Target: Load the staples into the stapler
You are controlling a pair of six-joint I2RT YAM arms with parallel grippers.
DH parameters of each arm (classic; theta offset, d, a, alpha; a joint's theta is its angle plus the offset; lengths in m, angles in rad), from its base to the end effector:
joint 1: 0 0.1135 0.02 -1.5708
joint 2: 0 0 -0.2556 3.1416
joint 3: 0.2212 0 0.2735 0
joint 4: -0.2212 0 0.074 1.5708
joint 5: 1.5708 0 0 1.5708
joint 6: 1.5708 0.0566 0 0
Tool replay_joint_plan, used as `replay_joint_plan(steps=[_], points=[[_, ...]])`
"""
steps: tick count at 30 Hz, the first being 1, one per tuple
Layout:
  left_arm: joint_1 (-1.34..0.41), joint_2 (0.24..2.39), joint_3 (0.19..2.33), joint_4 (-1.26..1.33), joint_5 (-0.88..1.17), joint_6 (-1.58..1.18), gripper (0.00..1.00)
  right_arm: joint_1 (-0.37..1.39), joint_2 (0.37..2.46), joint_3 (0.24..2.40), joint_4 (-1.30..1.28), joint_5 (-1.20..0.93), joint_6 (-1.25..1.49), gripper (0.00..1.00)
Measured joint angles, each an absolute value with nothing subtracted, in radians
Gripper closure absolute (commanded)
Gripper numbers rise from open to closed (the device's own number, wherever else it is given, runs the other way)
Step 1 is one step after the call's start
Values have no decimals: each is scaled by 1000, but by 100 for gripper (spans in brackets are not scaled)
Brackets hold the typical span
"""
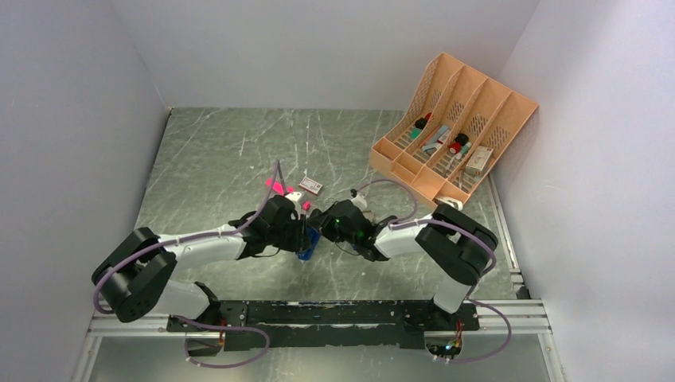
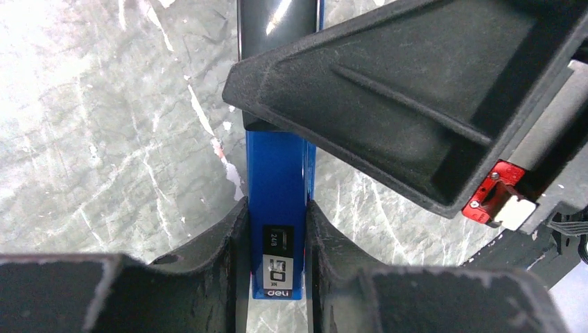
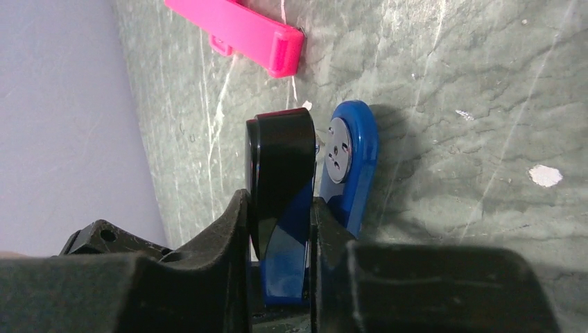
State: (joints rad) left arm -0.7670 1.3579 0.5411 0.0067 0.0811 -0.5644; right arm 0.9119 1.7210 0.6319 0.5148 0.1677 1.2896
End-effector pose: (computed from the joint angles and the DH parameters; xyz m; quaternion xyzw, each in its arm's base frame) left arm 0.2001 -0.1992 0.1154 0.1088 0.9215 -0.2587 0.2685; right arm 0.2181 0.2662 0.0870 0.2036 0.8523 0.3912 0.2813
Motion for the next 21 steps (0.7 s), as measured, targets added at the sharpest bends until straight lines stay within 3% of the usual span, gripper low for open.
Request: replay_joint_plan(steps=[3, 6, 16, 21], points=[[-774, 1362, 564, -17, 78, -548, 93, 910, 1698, 616, 524, 172, 1290, 55], [-778, 1380, 605, -37, 75, -517, 92, 902, 1648, 600, 510, 192, 1278, 42], [-767, 1504, 731, -121, -55, -344, 86, 891, 1194, 431, 356, 347, 1188, 36], [-767, 1522, 746, -125, -67, -259, 71, 888, 991, 345, 324, 427, 1091, 35]])
